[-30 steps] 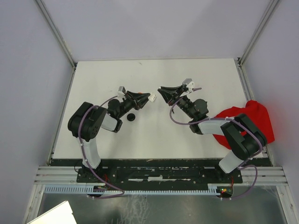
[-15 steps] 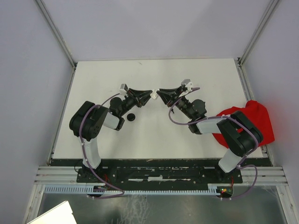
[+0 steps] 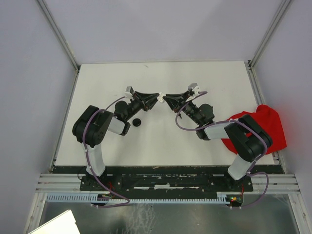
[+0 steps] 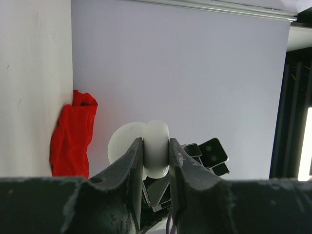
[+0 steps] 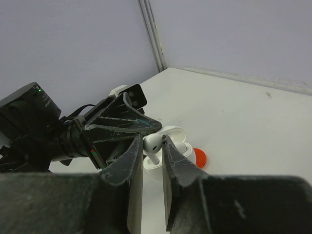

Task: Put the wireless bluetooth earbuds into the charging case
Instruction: Place the earbud in the charging case.

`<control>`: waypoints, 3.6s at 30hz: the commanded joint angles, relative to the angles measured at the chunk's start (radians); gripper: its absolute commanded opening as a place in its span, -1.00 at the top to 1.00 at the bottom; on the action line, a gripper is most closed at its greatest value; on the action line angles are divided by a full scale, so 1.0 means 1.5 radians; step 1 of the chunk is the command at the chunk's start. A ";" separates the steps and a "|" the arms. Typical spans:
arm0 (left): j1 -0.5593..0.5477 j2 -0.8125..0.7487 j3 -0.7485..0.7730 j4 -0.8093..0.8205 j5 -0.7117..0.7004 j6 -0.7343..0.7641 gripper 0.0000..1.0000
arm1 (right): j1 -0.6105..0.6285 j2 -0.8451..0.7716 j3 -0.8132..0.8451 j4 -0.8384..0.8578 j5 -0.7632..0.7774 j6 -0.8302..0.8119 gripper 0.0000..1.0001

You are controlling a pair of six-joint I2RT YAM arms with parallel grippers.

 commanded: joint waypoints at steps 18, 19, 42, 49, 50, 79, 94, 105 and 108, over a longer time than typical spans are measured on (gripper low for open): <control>-0.013 -0.046 0.019 0.025 0.005 0.006 0.94 | -0.002 0.003 0.012 0.043 -0.006 0.000 0.98; -0.015 -0.046 0.019 0.024 0.006 0.007 0.94 | -0.001 0.002 0.011 0.044 -0.004 0.000 0.98; -0.017 -0.056 0.015 0.013 -0.003 0.013 0.94 | -0.001 -0.018 -0.006 0.031 0.008 -0.027 0.98; -0.018 -0.055 0.014 0.013 -0.006 0.013 0.94 | -0.002 -0.021 -0.008 0.020 0.005 -0.032 0.98; -0.017 -0.055 0.015 0.014 -0.007 0.013 0.94 | -0.001 -0.020 -0.007 0.017 0.004 -0.032 0.98; -0.015 -0.051 0.025 -0.106 -0.005 0.126 0.94 | -0.005 -0.290 0.227 -0.900 0.322 -0.147 -0.42; -0.021 -0.076 0.049 -0.194 0.034 0.186 0.94 | -0.041 -0.102 0.446 -1.216 0.207 -0.149 -0.61; -0.035 -0.049 0.083 -0.175 0.072 0.182 0.94 | -0.061 -0.066 0.437 -1.173 0.134 -0.146 -0.61; -0.040 -0.045 0.089 -0.175 0.074 0.183 0.94 | -0.061 -0.056 0.440 -1.171 0.124 -0.146 -0.61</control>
